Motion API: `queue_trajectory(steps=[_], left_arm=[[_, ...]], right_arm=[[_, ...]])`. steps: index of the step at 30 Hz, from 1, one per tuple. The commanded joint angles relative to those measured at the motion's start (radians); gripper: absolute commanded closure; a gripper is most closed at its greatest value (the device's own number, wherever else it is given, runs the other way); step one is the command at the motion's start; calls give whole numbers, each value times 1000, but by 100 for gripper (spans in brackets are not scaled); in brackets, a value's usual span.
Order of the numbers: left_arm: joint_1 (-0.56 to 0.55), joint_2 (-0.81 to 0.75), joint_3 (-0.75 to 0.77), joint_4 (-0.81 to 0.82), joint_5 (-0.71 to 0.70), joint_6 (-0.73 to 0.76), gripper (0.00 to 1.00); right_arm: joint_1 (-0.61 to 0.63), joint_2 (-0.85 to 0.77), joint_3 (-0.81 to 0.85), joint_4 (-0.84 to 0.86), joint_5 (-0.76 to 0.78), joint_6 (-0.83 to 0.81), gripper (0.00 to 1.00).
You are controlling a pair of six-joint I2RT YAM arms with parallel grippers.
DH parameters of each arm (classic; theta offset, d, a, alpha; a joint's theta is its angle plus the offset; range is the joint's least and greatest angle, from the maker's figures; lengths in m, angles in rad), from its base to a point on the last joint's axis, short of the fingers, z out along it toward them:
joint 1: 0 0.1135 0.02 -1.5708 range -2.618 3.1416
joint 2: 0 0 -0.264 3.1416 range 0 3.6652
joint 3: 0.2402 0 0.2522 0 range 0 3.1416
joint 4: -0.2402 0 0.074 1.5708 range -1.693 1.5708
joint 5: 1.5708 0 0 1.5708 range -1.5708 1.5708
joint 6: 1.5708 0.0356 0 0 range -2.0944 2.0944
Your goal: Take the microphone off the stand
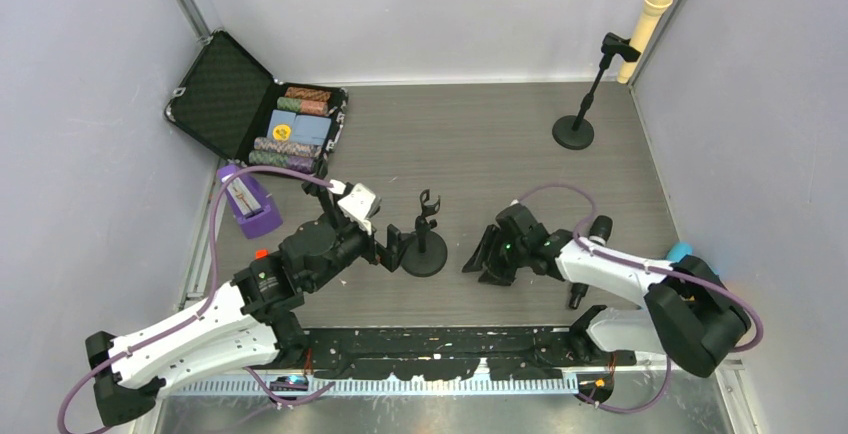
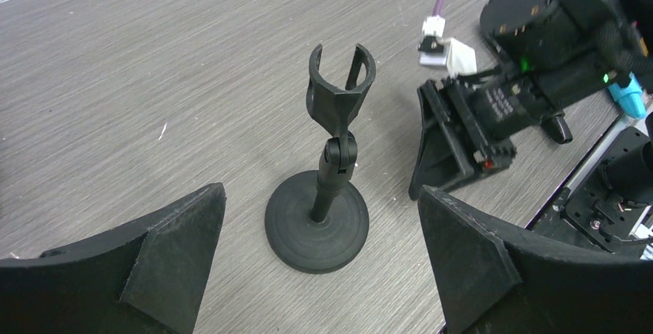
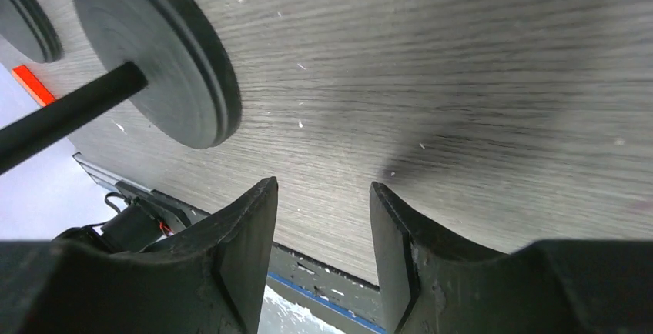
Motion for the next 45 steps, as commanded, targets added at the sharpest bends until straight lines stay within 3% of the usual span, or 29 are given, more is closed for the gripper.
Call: queue_trajectory(steps=[1, 14, 23, 27, 32, 39, 45], left_arm=[[-1, -15, 44, 5, -10, -12, 0], [0, -14, 134, -35, 20, -24, 0], [0, -58, 136, -65, 14, -32, 0], [0, -55, 134, -70, 14, -29, 0], [0, -24, 131, -59, 28, -27, 0], [0, 34, 118, -41, 49, -39, 0], [0, 84, 109, -2, 55, -41, 0]], right_arm=[[77, 48, -38, 259, -3, 180, 47], [251, 477, 123, 643, 82, 378, 46], [162, 810, 533, 534, 32, 184, 47], [118, 928, 687, 560, -43, 160, 47], [59, 1067, 911, 385, -132, 62, 47], [-13, 908, 856, 296, -145, -113, 47], [-45, 612, 740, 157, 28, -292, 45]])
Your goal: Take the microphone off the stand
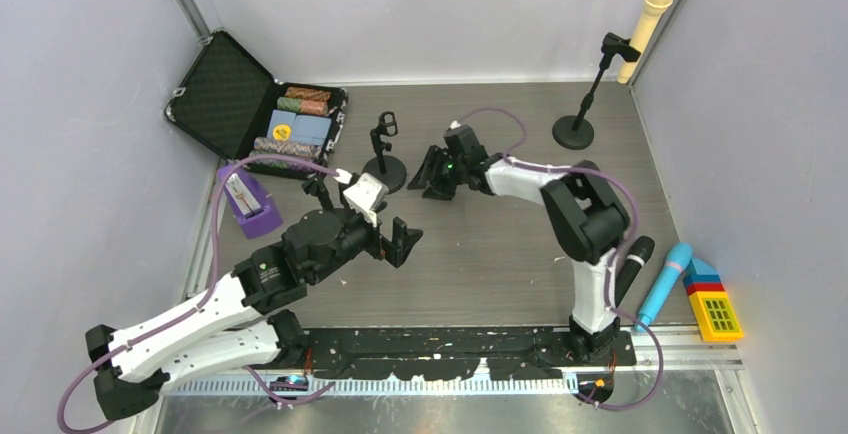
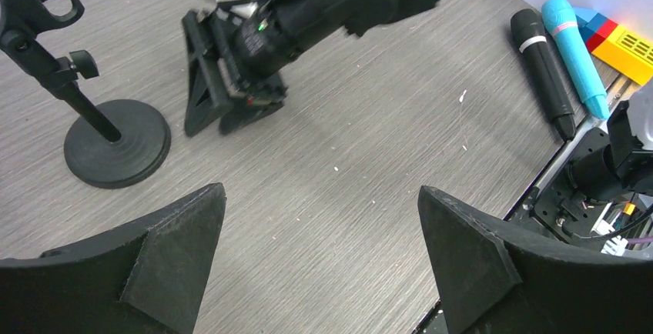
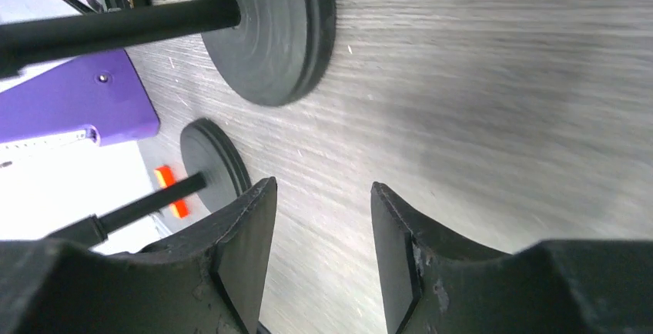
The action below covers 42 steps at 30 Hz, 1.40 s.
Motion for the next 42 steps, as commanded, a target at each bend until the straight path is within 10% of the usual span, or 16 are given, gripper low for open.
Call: queue_trajectory(steps=[1, 14, 22, 42], left_arm=[[0, 32, 3, 61, 11, -11, 1], [1, 250, -9, 97, 62, -52, 1], [1, 287, -5, 100, 83, -62, 1], [3, 263, -5, 80, 62, -43, 1]], right_arm=[[-17, -246, -65, -139, 179, -205, 45], [-205, -716, -360, -193, 913, -317, 32], [-473, -614, -284, -102, 867, -425, 24], [-591, -120, -82, 558, 859, -876, 15]])
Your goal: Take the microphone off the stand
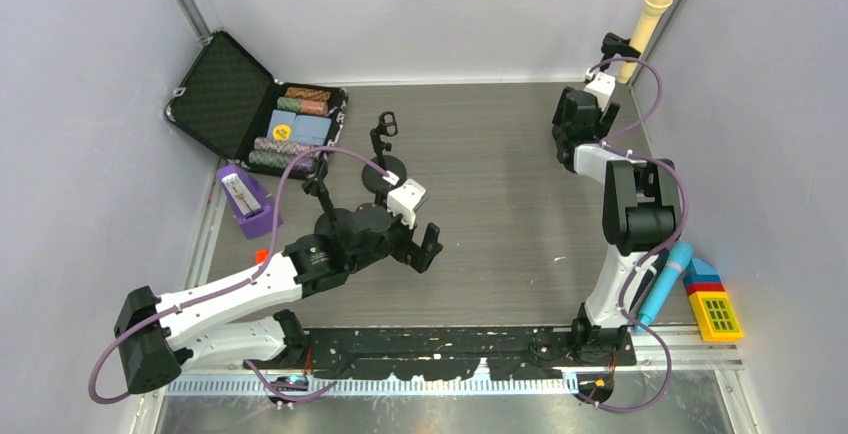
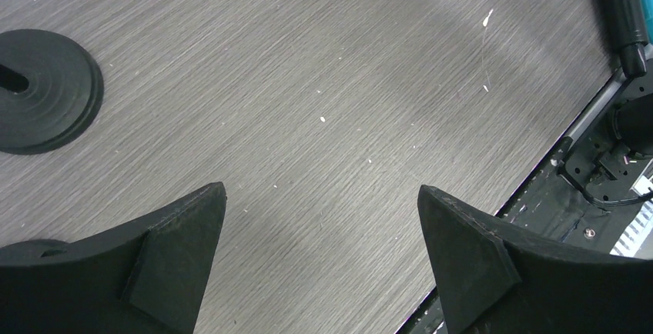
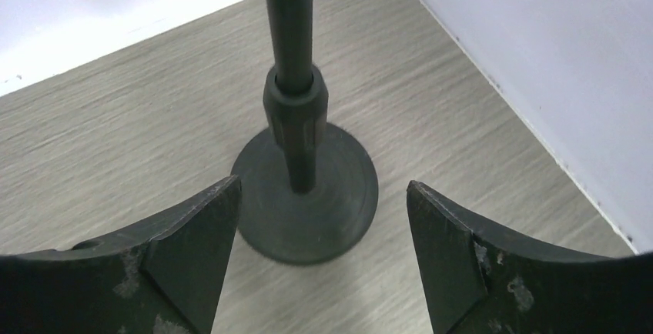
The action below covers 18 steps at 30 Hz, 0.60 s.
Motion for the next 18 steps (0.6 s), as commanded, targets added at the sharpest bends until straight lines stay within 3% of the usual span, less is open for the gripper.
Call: queue_trajectory(steps=[1, 9, 18], left_arm=[[3, -14, 11, 19, -5, 9, 1], [5, -15, 10, 13, -5, 10, 1], [8, -44, 10, -7, -16, 16, 1]], right_arm=[[-28, 42, 78, 156, -39, -73, 15], [-63, 171, 166, 213, -151, -117, 18], [-76, 216, 227, 206, -237, -129, 48]])
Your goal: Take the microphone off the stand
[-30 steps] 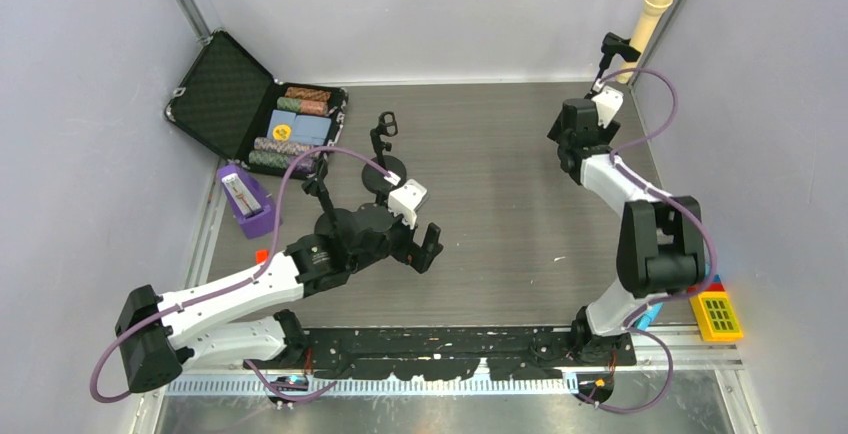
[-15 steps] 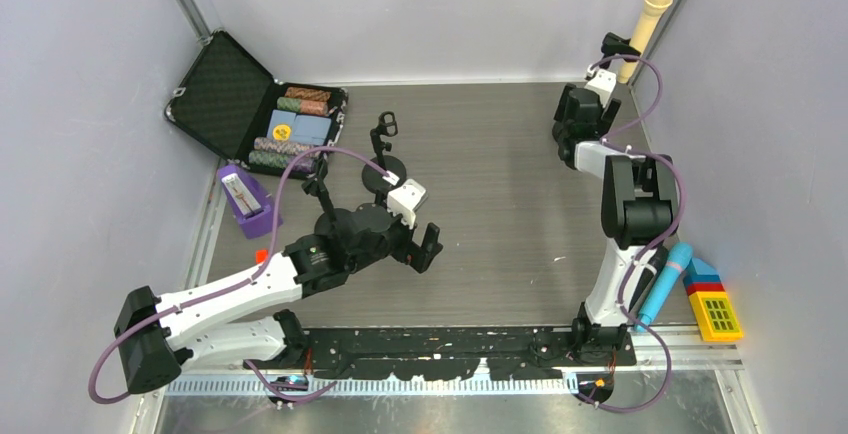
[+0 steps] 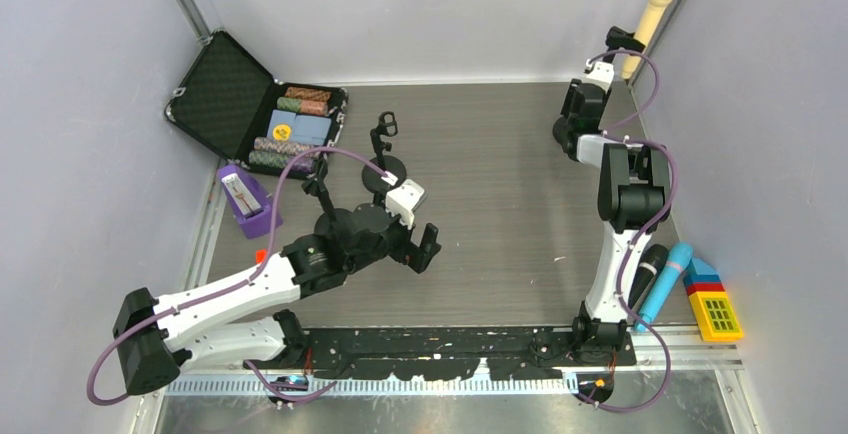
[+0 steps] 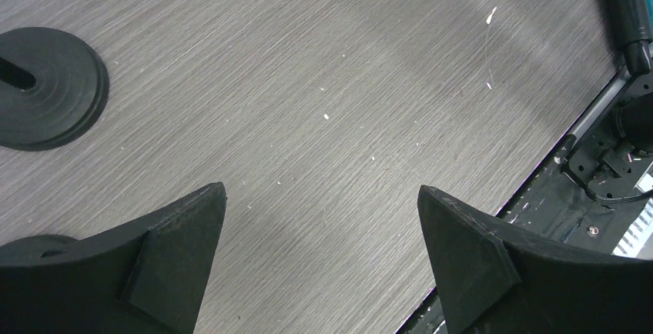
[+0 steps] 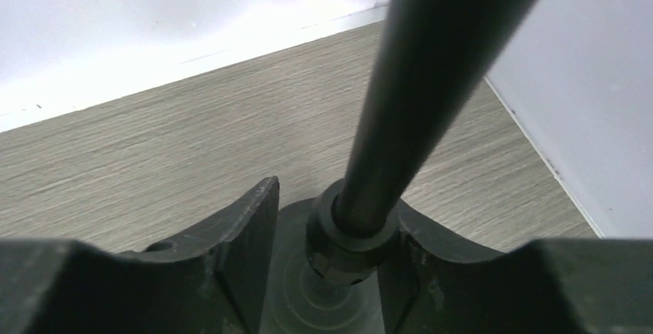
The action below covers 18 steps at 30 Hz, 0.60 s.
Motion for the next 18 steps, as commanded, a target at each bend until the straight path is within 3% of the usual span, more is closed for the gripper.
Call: queue_trajectory(steps=[1, 5, 9, 14, 18], left_arm=[[6, -41, 9, 4, -14, 10, 1], [5, -38, 13, 6, -10, 14, 1], [5, -30, 30, -2, -5, 16, 1], [5, -43, 23, 11, -9, 1, 1], [5, -63, 20, 13, -21, -7, 1]], right_arm=[[-5, -7, 34, 64, -57, -19, 52], [-4, -33, -14, 92, -122, -12, 74], [-2, -66, -77, 129, -203, 24, 85], [37, -142, -183, 186, -288, 63, 89], [144, -209, -307, 219, -307, 50, 89]])
